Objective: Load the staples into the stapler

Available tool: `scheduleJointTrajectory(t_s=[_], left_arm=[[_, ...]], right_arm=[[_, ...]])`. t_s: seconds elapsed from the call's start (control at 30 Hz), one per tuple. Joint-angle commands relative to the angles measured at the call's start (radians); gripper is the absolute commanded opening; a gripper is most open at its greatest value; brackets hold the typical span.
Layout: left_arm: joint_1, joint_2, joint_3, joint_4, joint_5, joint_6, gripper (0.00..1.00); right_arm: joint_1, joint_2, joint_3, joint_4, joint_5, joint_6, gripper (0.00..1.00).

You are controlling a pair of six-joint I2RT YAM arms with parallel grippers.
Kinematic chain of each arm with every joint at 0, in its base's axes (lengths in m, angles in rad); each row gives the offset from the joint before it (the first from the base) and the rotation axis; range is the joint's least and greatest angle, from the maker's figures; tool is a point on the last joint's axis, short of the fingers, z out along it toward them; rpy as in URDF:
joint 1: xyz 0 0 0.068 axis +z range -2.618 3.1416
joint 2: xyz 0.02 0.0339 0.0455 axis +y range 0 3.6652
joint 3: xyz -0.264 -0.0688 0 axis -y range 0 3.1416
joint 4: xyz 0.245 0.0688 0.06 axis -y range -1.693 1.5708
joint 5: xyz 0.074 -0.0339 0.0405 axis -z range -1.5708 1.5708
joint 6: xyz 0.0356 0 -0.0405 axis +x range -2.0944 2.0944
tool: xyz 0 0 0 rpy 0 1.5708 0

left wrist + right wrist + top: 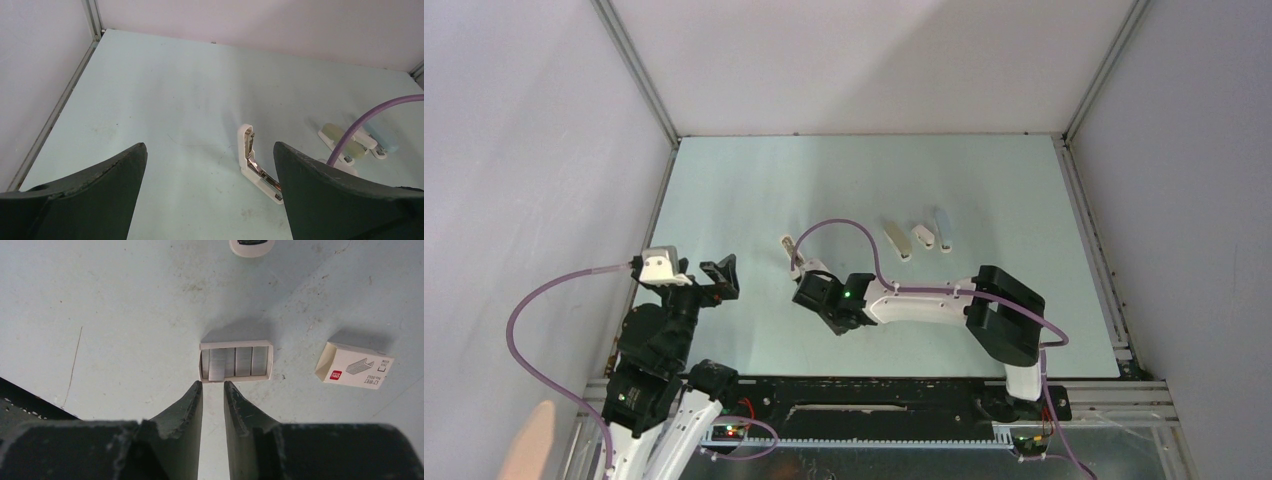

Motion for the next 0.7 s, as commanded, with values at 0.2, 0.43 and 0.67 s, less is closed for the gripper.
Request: scheduleJointTrajectory(t_s=[0.2,0.43,0.67], left_arm=[[0.011,0.011,-0.005,0.02,0.015,-0.003,1.0],[0.011,0.009,-0.006,0.021,0.015,-0.003,1.0],[0.01,0.011,-0.006,0.02,0.016,-0.004,1.0]], right_arm=[[-0.02,0.022,0.003,0.055,0.013,0.019,0.21],[-0.028,0.037,0.003,0.068,-0.011,0.015,0.21],[-0.037,0.048,0.003,0.08,-0.031,0.018,0.23]])
